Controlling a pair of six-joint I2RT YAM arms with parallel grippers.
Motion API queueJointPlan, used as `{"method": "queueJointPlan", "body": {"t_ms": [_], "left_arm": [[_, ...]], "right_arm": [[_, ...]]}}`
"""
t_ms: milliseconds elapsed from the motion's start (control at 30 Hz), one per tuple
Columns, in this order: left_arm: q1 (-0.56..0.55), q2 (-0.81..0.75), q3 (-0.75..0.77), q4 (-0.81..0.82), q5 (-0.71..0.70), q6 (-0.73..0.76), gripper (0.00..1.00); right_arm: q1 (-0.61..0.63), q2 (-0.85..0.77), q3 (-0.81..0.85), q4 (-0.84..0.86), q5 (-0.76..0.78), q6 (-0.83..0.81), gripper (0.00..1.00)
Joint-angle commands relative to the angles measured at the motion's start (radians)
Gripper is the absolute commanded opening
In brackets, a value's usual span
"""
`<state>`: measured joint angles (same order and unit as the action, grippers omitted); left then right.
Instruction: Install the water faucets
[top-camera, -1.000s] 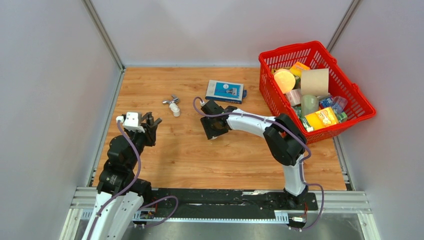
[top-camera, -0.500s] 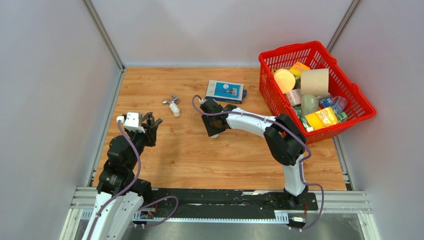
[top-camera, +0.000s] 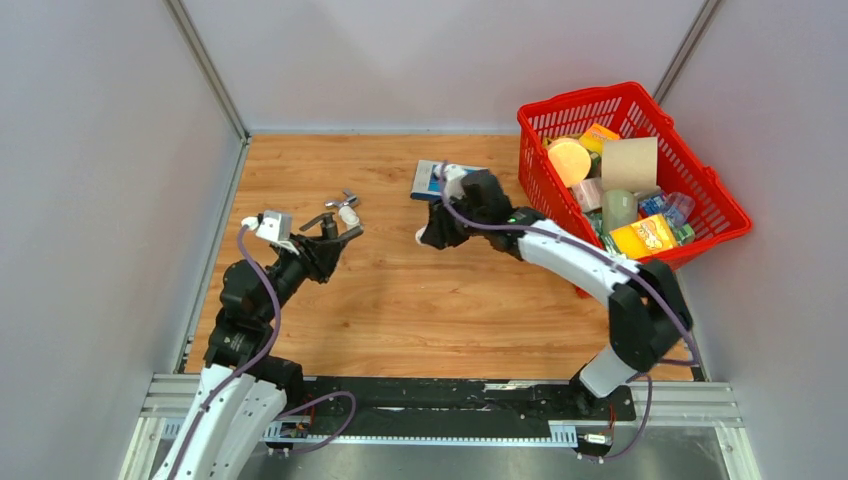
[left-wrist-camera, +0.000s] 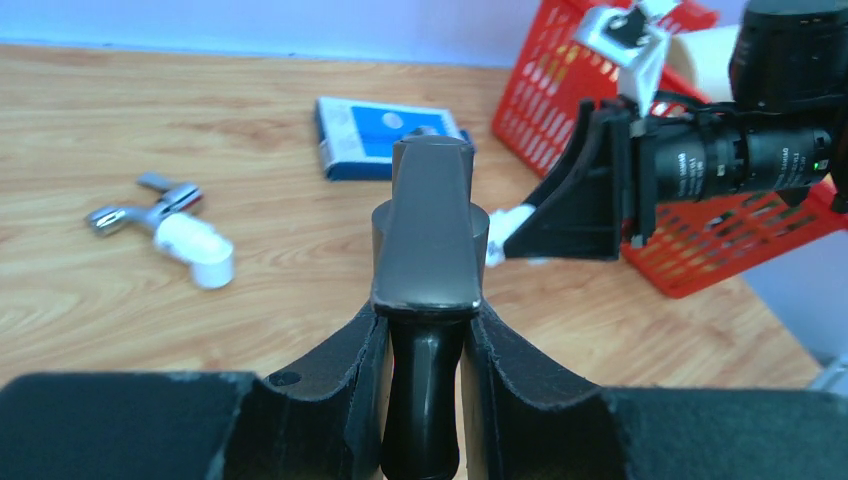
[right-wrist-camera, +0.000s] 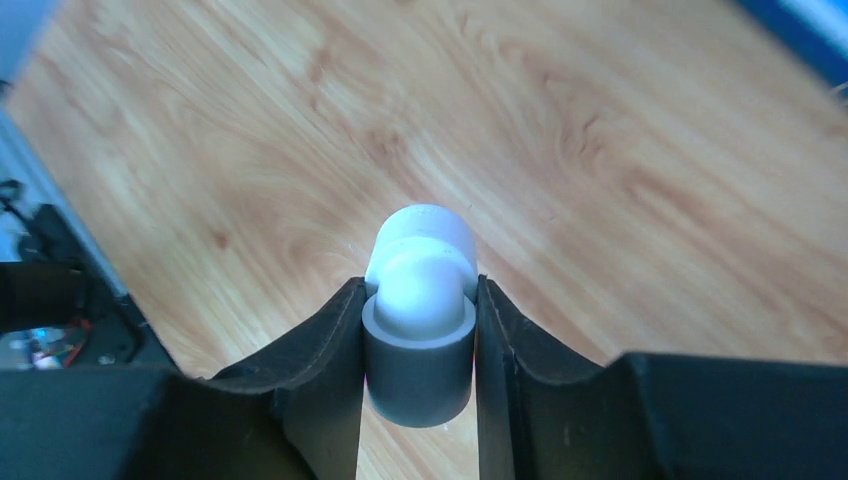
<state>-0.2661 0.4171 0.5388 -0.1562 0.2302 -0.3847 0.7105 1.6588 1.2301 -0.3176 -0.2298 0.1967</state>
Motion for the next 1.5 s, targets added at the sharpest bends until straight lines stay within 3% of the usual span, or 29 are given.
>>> {"method": "queueJointPlan", "body": {"t_ms": [0, 133, 267, 367, 500, 733, 833, 933, 1167, 1333, 1467], "left_arm": [[-0.001, 0.09, 0.013, 0.341, 0.135, -0.173, 0.0], [0.001, 0.217, 0.009, 0.615, 0.243, -0.316, 0.0], [0.001, 0.365, 0.045, 0.856, 0.339, -0.445, 0.0], [-0.001, 0.484, 0.12, 0.949, 0.403, -0.528, 0.0], [-0.001, 0.604, 0.187, 1.177, 0.498, -0.684, 0.0], [-0.022, 0.73, 0.263, 1.446, 0.584, -0.94, 0.0], [-0.047, 0.75, 0.283, 1.471, 0.612, -0.985, 0.0], [-0.05, 0.75, 0.302, 1.468, 0.613, -1.01, 0.0], [-0.062, 0.689, 0.322, 1.247, 0.615, -0.901, 0.0], [-0.07, 0.635, 0.314, 1.111, 0.594, -0.81, 0.0], [-0.074, 0.626, 0.317, 1.074, 0.592, -0.773, 0.0]], "right_arm": [[-0.146, -0.224, -0.173, 0.398, -0.296, 0.015, 0.0], [-0.247, -0.349, -0.245, 0.567, -0.385, 0.026, 0.0], [-0.298, -0.399, -0.225, 0.574, -0.497, -0.065, 0.0], [-0.35, -0.413, -0.218, 0.607, -0.625, -0.072, 0.0], [-0.388, -0.433, -0.241, 0.814, -0.784, 0.012, 0.0], [-0.381, -0.482, -0.311, 1.21, -0.839, 0.159, 0.0], [-0.378, -0.495, -0.324, 1.311, -0.853, 0.182, 0.0], [-0.375, -0.504, -0.304, 1.267, -0.862, 0.115, 0.0], [-0.322, -0.513, -0.251, 1.158, -0.911, -0.062, 0.0], [-0.309, -0.502, -0.233, 1.175, -0.895, -0.022, 0.0], [-0.301, -0.485, -0.245, 1.282, -0.899, 0.067, 0.0]]}}
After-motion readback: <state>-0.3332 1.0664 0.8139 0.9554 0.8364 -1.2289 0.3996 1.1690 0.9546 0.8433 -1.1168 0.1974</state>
